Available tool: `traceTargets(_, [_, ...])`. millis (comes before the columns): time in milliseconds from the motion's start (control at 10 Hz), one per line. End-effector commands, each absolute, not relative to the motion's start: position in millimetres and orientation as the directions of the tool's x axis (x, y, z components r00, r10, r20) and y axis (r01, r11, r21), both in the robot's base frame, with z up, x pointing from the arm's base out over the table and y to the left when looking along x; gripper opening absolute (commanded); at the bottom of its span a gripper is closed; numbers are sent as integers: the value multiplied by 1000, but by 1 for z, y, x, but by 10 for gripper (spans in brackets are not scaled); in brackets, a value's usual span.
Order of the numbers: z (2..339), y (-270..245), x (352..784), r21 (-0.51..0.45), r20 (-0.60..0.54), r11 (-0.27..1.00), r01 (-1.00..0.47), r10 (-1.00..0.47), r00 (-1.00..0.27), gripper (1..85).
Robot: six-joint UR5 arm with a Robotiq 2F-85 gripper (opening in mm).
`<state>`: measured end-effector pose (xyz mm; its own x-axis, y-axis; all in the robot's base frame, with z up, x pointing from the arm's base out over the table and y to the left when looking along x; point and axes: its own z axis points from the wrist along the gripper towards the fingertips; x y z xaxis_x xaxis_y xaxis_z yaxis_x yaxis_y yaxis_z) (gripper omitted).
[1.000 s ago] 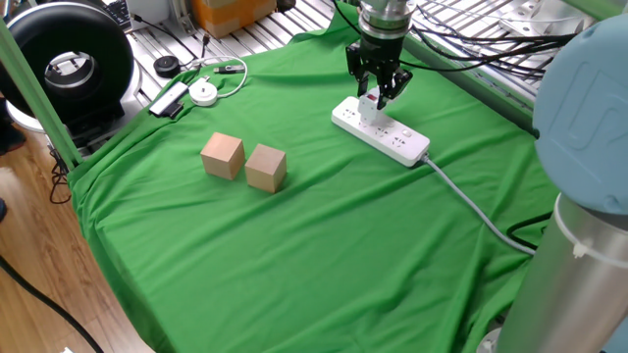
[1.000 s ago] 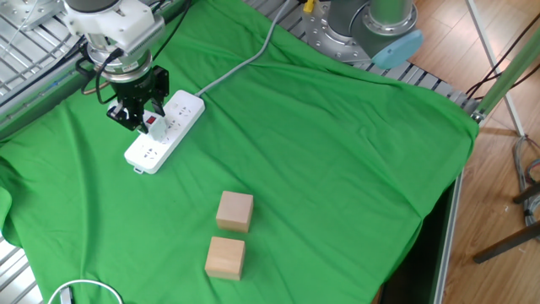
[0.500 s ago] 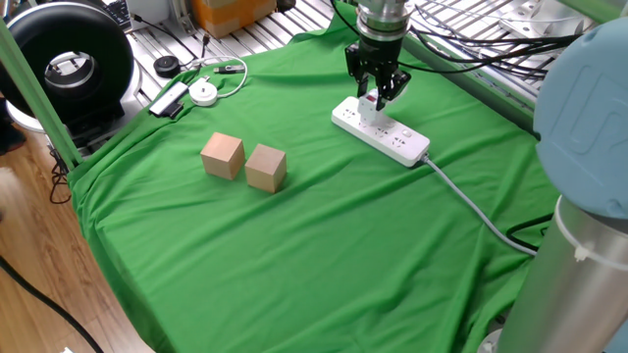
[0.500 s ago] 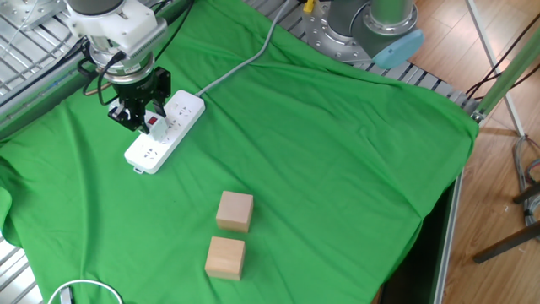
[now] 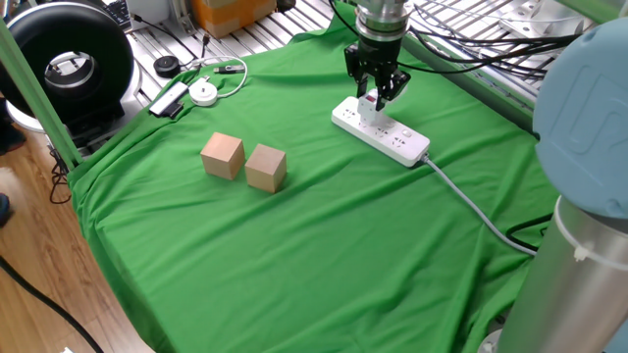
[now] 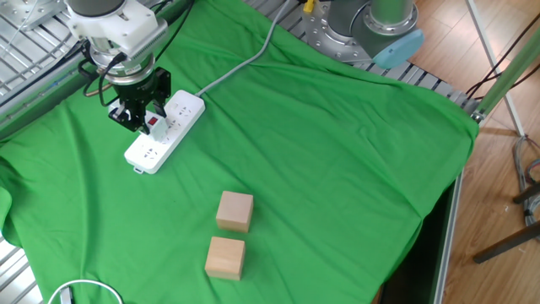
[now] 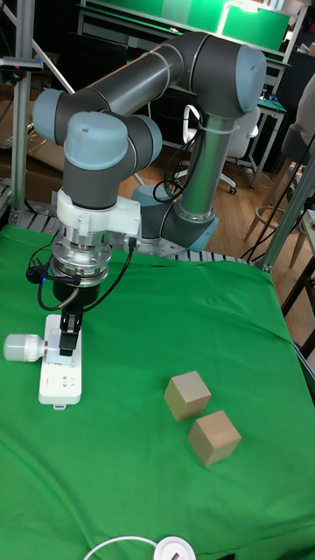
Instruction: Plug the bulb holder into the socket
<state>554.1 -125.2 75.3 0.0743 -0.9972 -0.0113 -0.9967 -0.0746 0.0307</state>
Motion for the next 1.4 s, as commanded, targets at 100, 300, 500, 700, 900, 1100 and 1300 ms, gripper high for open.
traceTargets(100, [76, -122, 556, 27, -24, -73, -997, -997, 73, 10])
traceTargets(300, [75, -121, 557, 23, -28, -77, -997, -997, 76, 10])
traceTargets(500, [77, -120, 558, 22, -25, -76, -997, -997, 76, 10])
traceTargets(700, [76, -118, 559, 20, -30, -76, -997, -997, 76, 10])
traceTargets(900, [75, -117, 559, 24, -35, -77, -997, -997, 76, 10])
traceTargets(1100, [75, -117, 558, 26, -33, -77, -997, -997, 76, 10])
traceTargets(1300, [73, -116, 559, 26, -36, -75, -997, -997, 74, 10])
